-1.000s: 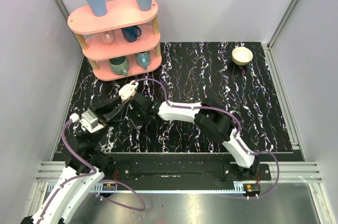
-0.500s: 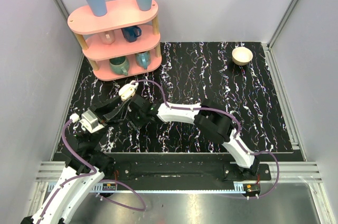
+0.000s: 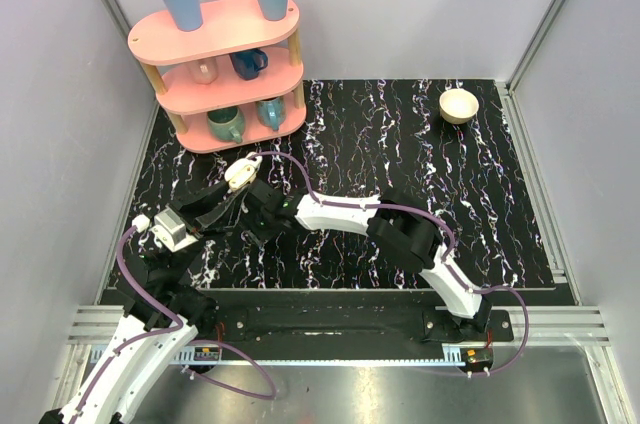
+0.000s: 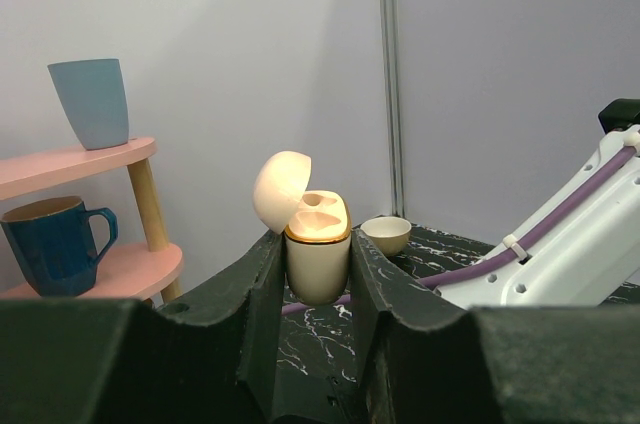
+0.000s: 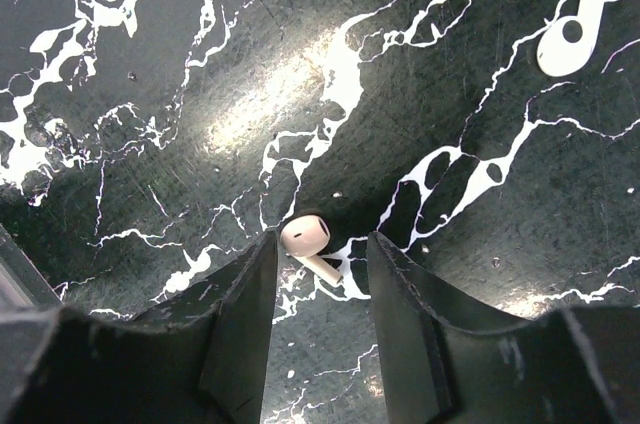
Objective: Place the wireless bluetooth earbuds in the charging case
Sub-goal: Pick up the left earbud from the center of the board.
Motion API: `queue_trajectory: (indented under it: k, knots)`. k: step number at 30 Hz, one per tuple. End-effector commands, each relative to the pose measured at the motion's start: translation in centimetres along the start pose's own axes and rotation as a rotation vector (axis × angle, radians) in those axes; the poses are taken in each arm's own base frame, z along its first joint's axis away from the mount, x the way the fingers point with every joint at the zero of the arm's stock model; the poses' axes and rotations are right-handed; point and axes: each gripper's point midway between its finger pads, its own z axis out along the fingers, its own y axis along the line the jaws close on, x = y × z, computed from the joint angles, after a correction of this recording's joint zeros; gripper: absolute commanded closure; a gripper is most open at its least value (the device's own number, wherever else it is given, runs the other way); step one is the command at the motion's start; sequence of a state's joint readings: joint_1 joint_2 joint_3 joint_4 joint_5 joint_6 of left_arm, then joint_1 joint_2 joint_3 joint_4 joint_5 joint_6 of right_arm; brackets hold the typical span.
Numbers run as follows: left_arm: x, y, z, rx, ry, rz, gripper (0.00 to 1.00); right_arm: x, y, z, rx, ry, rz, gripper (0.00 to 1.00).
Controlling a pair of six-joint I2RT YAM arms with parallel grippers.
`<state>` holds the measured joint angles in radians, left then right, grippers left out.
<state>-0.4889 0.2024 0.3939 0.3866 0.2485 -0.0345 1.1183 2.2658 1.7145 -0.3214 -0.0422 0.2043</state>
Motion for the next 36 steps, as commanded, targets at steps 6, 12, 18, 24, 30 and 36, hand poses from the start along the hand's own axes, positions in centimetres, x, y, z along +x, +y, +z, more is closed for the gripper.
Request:
queue_trajectory:
  k: [6, 12, 18, 24, 30, 36]
  knots:
    - [-2.3, 0.6, 0.4, -0.027, -0.060, 0.015, 1.00, 3.8, -0.5, 1.6, 0.006, 0.117, -0.030, 0.48]
    - [-2.2, 0.5, 0.5, -0.022, -0.060, 0.011, 1.00, 4.1, -0.3, 1.9, -0.007, 0.133, -0.030, 0.50]
    - [-1.9, 0.5, 0.5, -0.024, -0.056, 0.008, 1.00, 4.6, -0.6, 1.9, 0.008, 0.152, -0.023, 0.53]
    - [-2.0, 0.6, 0.5, -0.026, -0.056, 0.011, 1.00, 5.4, -0.8, 1.8, 0.017, 0.169, -0.008, 0.59]
    - [-2.1, 0.7, 0.4, -0.033, -0.056, 0.012, 1.00, 4.9, -1.0, 0.7, 0.034, 0.150, -0.014, 0.68]
    - [-2.3, 0.7, 0.4, -0.032, -0.054, 0.020, 1.00, 2.7, -1.6, -2.2, 0.053, 0.076, 0.014, 0.71]
